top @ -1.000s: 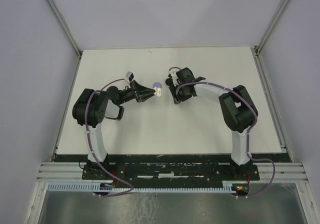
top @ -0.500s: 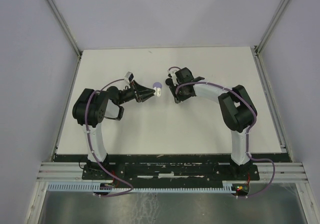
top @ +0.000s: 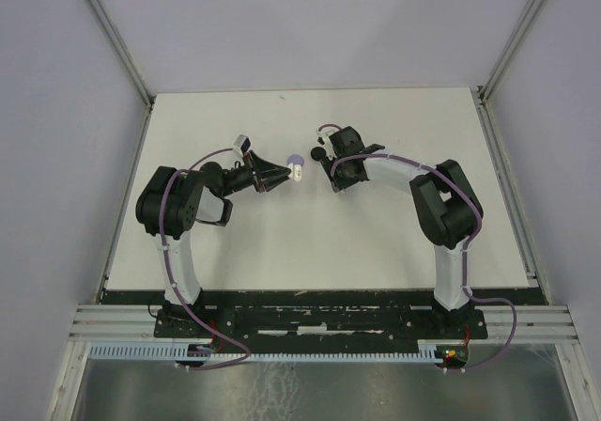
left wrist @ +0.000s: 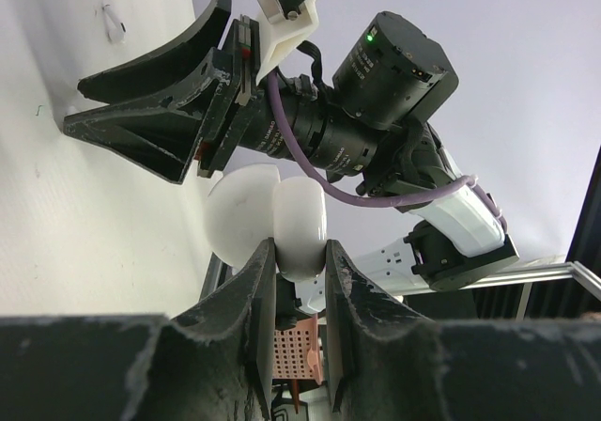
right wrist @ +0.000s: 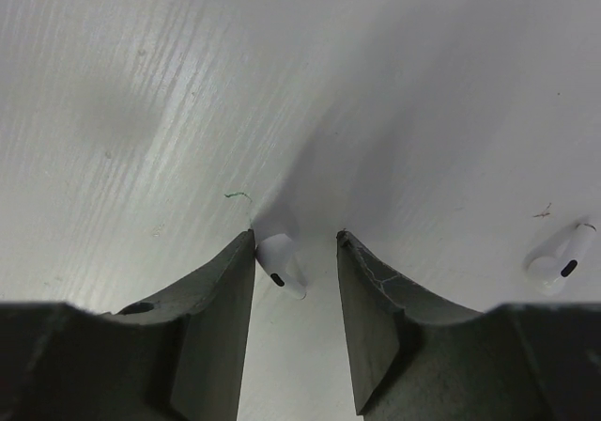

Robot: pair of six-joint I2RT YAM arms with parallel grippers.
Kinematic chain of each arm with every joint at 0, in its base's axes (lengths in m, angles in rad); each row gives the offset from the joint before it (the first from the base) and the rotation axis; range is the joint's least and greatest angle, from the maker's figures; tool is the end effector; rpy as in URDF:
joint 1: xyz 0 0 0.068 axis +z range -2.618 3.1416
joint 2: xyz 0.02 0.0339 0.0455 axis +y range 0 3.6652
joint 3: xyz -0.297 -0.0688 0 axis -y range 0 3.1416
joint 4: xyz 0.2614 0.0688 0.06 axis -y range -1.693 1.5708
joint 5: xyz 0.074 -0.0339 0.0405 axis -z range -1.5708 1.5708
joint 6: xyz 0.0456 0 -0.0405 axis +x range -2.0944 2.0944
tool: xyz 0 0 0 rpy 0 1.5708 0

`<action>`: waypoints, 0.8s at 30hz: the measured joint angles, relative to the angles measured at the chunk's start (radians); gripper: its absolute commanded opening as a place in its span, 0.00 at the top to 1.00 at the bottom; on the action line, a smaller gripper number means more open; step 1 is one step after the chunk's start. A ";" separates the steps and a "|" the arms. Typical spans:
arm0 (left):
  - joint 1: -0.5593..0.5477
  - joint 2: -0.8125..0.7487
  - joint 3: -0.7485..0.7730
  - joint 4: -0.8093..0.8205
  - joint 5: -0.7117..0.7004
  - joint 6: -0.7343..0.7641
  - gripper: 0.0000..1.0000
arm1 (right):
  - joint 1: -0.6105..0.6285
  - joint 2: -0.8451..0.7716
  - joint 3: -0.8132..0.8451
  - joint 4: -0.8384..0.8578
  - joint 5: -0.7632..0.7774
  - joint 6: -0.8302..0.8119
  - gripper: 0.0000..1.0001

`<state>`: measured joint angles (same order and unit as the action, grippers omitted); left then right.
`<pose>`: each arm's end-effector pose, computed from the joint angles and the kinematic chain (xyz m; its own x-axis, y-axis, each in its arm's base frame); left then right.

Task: Insert the wireless bluetooth earbuds into the charging case
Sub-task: Pick up the earbud from the center of the board.

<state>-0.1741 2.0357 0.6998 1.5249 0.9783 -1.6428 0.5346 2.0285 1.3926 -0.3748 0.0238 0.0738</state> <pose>0.3579 -0.1014 0.1574 -0.9102 -0.4055 -0.0848 0.1199 -0.0619 -0.9909 0.3970 0.2338 0.1716 -0.7638 -0.3666 -0.5313 -0.4434 0.8961 0.0191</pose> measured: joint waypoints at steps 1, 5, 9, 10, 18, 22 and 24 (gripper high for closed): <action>0.000 0.000 0.000 0.000 0.000 0.000 0.97 | 0.000 0.000 0.000 0.002 0.005 0.000 0.53; 0.000 0.000 0.000 0.000 0.000 0.000 0.97 | 0.000 0.000 -0.001 0.005 0.016 0.001 0.54; 0.000 0.000 0.000 0.000 0.000 0.000 0.97 | 0.000 0.000 -0.002 0.005 0.021 0.002 0.56; 0.000 0.000 0.000 0.000 0.000 0.000 0.97 | 0.000 0.000 -0.004 0.005 0.021 0.003 0.56; 0.000 0.000 -0.001 0.000 0.000 0.000 0.97 | 0.007 -0.005 -0.018 0.024 0.021 0.009 0.60; 0.000 0.000 -0.003 0.000 0.000 0.000 0.97 | 0.010 -0.005 -0.019 0.024 0.021 0.011 0.64; 0.000 0.000 -0.003 0.000 0.000 0.000 0.97 | 0.011 -0.005 -0.019 0.024 0.021 0.011 0.67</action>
<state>-0.1741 2.0357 0.6968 1.5249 0.9783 -1.6428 0.5461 2.0235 1.3739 -0.3504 0.0452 0.0853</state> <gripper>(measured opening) 0.299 0.368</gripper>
